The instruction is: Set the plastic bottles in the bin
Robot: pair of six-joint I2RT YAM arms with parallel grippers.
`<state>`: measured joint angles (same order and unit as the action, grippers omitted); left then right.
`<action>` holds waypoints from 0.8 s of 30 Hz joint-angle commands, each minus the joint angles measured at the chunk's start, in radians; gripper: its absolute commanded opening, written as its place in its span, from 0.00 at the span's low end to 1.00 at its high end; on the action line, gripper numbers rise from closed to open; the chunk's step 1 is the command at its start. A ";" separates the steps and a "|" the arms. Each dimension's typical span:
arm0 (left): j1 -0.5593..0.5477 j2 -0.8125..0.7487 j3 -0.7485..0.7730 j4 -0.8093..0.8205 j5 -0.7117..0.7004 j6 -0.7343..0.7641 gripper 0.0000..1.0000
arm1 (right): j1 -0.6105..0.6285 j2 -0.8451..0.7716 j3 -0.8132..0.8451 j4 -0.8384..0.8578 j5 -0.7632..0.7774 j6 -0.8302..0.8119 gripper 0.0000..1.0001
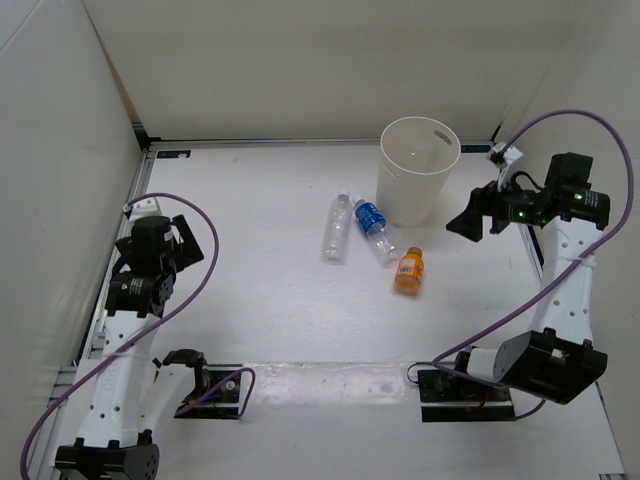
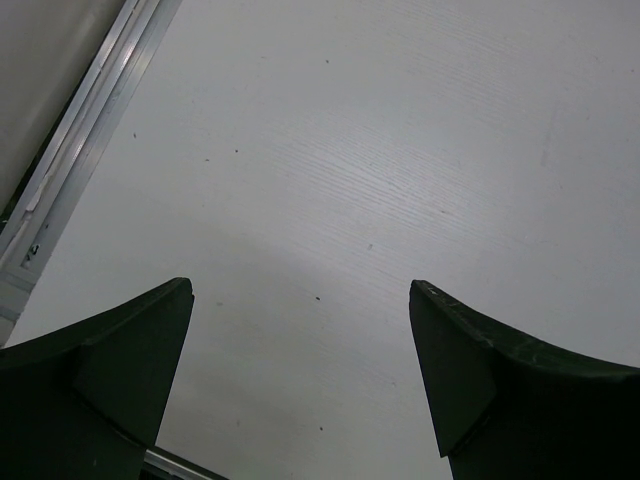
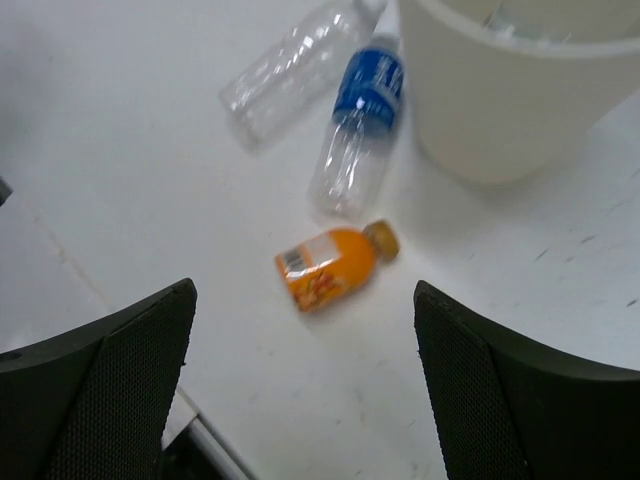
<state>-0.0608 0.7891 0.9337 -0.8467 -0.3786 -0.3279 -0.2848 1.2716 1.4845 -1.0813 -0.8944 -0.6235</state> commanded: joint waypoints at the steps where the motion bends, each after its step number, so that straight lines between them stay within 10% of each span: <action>1: 0.007 -0.030 -0.021 -0.014 -0.020 0.018 1.00 | -0.019 -0.038 -0.047 -0.187 -0.041 -0.177 0.90; 24: 0.009 -0.240 -0.266 0.043 -0.066 0.009 1.00 | 0.245 -0.196 -0.576 0.267 0.482 0.142 0.90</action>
<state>-0.0597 0.5705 0.6834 -0.8326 -0.4385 -0.3183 -0.0662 1.1042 0.9089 -0.9207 -0.4892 -0.5472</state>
